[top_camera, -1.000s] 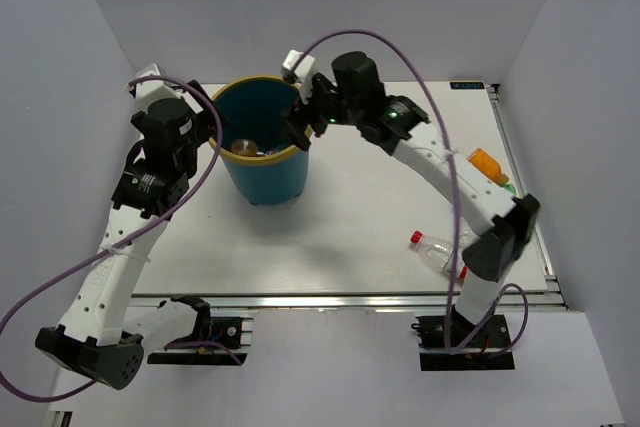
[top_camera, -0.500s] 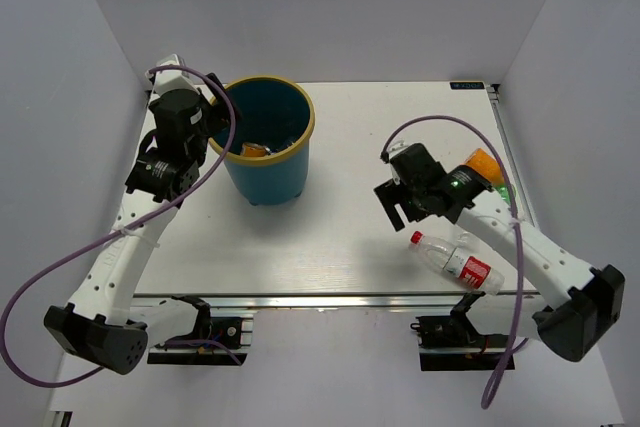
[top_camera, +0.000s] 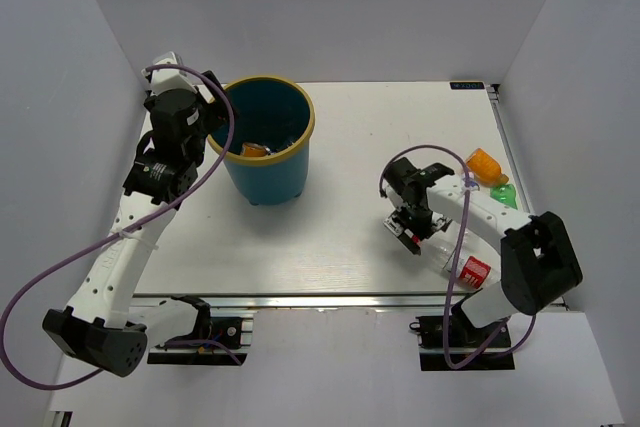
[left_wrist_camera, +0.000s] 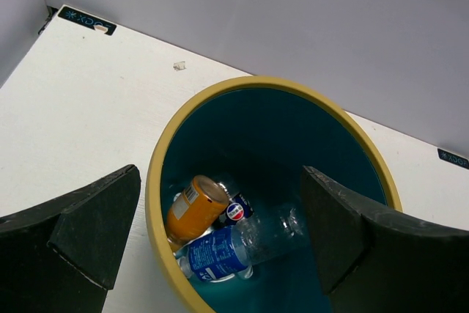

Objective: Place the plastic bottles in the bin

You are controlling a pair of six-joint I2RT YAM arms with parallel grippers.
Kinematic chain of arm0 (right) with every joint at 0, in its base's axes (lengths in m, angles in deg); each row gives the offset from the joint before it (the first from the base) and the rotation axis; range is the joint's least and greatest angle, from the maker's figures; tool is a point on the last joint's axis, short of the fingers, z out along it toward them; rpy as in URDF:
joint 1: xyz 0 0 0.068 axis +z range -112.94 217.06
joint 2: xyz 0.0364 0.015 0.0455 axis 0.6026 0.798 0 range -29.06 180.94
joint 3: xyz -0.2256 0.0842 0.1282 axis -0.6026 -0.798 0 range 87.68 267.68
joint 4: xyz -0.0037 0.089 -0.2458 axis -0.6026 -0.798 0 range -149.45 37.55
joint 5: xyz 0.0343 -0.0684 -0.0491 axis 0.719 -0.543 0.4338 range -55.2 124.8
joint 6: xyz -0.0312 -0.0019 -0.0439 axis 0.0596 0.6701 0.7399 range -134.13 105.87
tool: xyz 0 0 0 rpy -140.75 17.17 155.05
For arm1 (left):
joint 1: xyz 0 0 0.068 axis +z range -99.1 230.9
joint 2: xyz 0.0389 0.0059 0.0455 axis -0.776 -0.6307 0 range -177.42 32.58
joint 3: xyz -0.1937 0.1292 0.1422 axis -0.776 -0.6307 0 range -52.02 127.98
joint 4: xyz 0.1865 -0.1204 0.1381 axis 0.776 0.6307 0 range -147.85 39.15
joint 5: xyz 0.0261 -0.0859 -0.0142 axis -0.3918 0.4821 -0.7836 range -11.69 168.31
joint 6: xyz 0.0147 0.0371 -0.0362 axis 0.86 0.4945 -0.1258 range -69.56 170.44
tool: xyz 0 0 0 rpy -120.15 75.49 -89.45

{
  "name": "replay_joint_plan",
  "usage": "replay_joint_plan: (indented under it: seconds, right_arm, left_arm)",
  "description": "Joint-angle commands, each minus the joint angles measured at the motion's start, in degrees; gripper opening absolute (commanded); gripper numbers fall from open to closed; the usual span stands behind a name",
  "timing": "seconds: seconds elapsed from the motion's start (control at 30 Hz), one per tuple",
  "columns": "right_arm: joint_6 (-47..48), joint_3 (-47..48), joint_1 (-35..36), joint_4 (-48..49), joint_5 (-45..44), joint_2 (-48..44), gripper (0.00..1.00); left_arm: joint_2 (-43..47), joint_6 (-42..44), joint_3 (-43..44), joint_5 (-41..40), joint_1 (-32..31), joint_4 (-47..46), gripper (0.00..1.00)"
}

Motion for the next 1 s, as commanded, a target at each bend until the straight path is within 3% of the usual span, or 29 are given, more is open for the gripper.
replay_joint_plan:
  seconds: [0.0,0.17,0.3,0.4,0.5,0.53,0.77,0.87,0.9,0.97]
  right_arm:
    - [3.97,-2.46,-1.46,-0.76,3.13,1.28,0.89]
    - [3.88,-5.54,-3.66,1.09,2.08,6.65,0.89]
    - [5.64,-5.55,-4.19,3.29,4.18,9.38,0.78]
    - [5.38,-3.10,-3.84,3.29,4.09,8.50,0.62]
    - [5.73,2.94,-0.33,3.03,3.13,4.82,0.29]
    - [6.60,4.63,0.64,3.46,2.96,3.76,0.13]
    - [9.59,25.01,7.41,7.76,4.89,-2.92,0.07]
    - [9.07,37.23,7.76,14.34,3.49,-3.98,0.07]
    - [8.90,39.95,7.85,16.80,3.48,-4.07,0.11]
    - [9.33,42.53,9.16,29.52,5.74,-4.42,0.13]
  left_arm:
    - [0.79,1.12,-0.16,-1.64,0.53,-1.35,0.98]
    - [-0.88,2.52,-0.06,-1.64,0.61,-2.75,0.98]
    - [-1.59,3.31,-0.07,-1.81,0.61,-2.85,0.98]
    - [-1.24,3.23,0.19,-2.60,0.70,-2.58,0.98]
    - [-0.63,3.14,0.11,-2.69,0.70,-2.76,0.98]
    - [-0.54,3.14,0.20,-2.69,0.70,-2.76,0.98]
    - [1.22,2.96,0.37,-3.66,0.70,-2.32,0.98]
    - [1.84,3.05,0.64,-5.15,0.79,-2.06,0.98]
    - [1.93,2.88,0.72,-5.68,0.79,-1.53,0.98]
    - [2.10,2.79,0.64,-6.38,0.79,-1.27,0.98]
